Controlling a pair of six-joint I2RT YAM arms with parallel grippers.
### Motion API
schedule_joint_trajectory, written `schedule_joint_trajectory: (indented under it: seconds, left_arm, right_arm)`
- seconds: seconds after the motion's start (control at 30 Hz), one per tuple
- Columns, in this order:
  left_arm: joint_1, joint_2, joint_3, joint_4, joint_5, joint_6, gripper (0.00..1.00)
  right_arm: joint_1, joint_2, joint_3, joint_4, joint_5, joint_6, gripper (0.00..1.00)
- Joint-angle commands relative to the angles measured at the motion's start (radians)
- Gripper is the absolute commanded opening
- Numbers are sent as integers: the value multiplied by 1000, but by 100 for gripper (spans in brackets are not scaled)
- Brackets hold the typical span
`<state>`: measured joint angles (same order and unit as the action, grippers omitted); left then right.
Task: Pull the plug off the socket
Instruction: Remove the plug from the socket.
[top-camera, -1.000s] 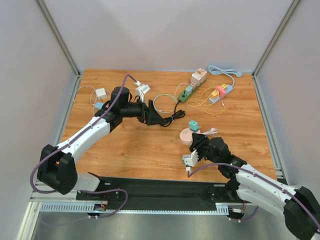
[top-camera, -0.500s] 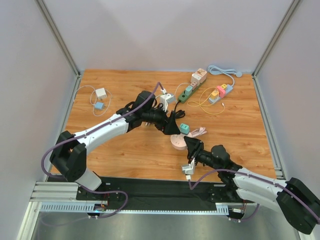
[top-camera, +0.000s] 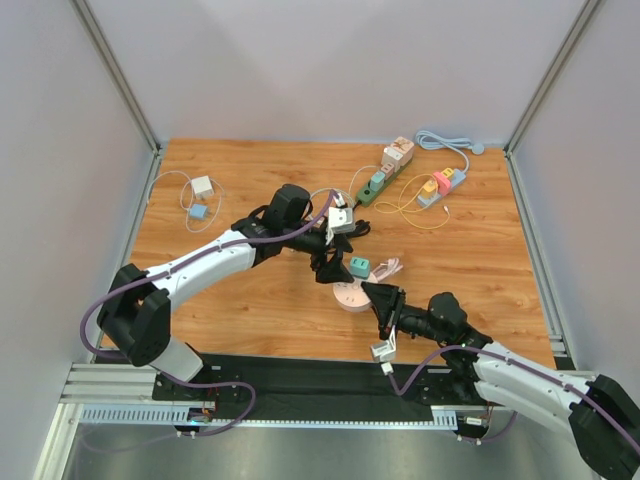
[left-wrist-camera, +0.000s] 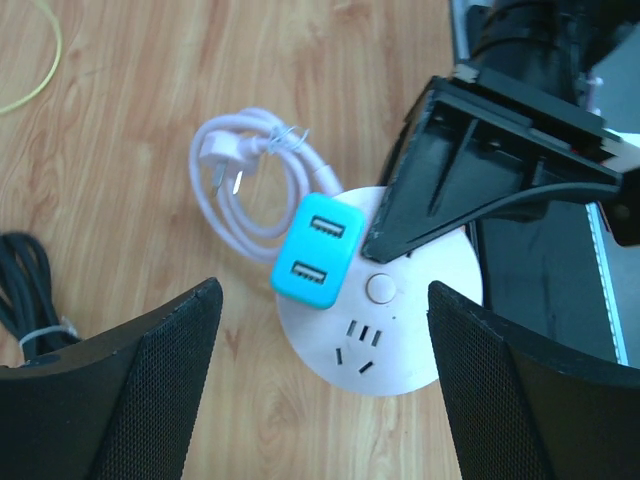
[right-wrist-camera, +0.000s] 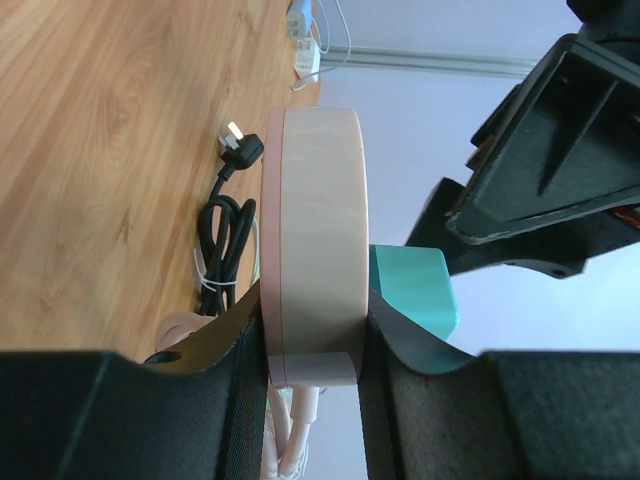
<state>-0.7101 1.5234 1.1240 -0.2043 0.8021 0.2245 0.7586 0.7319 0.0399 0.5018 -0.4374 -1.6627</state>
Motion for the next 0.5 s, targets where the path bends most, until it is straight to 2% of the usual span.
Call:
schedule_joint_trajectory:
  seconds: [0.0,0.07,0.2,0.33,0.47]
  left_arm:
    - [-2,-5,11,23,229,197,89]
    - [-5,-6,8,6,267,257,88]
    - [-22,-2,20,-76,255,348,86]
    - [-48,23,49,-139,180,406,83]
    - [-61,63,77,-170,121,426,75]
  right_arm:
    - [5,-22,-15,49,-73,-35,0]
    - [5,-17,-12,46,-81,-34,0]
    - [4,-8,-15,50,-107,-42,0]
    - [5,15,-17,81,-124,-43,0]
    - [5,32,-6,98,-126,-39,0]
